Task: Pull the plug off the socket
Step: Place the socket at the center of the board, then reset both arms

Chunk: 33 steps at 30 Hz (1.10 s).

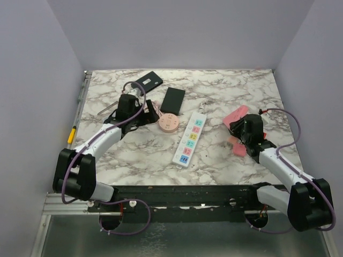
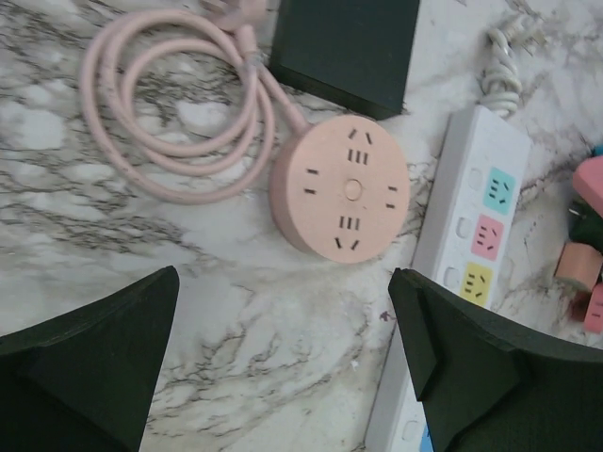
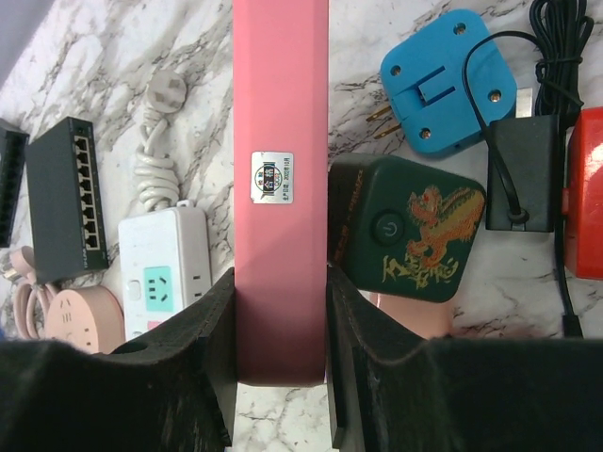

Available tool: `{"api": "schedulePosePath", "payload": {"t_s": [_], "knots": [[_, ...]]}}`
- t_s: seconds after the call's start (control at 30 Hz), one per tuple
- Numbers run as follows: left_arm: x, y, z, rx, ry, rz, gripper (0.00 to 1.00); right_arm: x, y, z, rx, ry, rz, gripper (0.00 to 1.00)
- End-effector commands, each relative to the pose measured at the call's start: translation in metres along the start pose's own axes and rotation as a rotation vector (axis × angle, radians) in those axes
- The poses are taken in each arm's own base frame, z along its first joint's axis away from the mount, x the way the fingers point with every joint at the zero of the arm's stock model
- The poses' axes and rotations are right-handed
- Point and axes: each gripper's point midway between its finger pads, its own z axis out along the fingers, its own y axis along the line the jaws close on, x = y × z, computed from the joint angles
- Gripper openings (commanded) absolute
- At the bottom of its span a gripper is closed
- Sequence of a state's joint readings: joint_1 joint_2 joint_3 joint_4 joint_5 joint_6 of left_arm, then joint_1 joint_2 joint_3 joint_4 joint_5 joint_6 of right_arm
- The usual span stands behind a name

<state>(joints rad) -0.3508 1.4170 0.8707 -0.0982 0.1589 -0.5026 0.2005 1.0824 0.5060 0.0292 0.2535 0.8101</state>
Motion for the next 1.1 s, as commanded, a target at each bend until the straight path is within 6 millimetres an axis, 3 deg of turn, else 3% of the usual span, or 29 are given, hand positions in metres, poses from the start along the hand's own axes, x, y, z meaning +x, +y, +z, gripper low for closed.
{"api": "schedulePosePath", "payload": {"t_s": [0.0, 0.1, 0.27, 0.43, 0.6, 0.83, 1.07], "knots": [[-0.029, 0.029, -0.025, -0.027, -0.021, -0.003, 0.99, -0.014, 0.007, 0.002, -0.002, -0.03, -0.012, 0.37], [-0.051, 0.055, -0.041, -0.08, -0.085, -0.016, 0.99, -0.015, 0.008, 0.002, -0.007, -0.029, -0.017, 0.51], [-0.073, 0.097, -0.066, -0.232, -0.168, 0.013, 0.99, -0.018, 0.01, 0.001, 0.0, -0.027, -0.039, 0.64], [-0.079, 0.114, -0.079, -0.335, -0.208, 0.059, 0.99, -0.025, 0.01, -0.003, 0.017, -0.031, -0.088, 0.83], [-0.085, 0.119, -0.089, -0.384, -0.248, 0.064, 0.99, -0.045, 0.011, -0.014, 0.036, -0.079, -0.16, 0.92], [-0.102, 0.11, -0.105, -0.373, -0.35, 0.079, 0.99, -0.081, 0.017, -0.037, 0.04, -0.184, -0.263, 0.93], [-0.12, 0.098, -0.135, -0.367, -0.488, 0.12, 0.99, -0.121, 0.043, -0.074, -0.103, -0.375, -0.369, 0.92]]}}
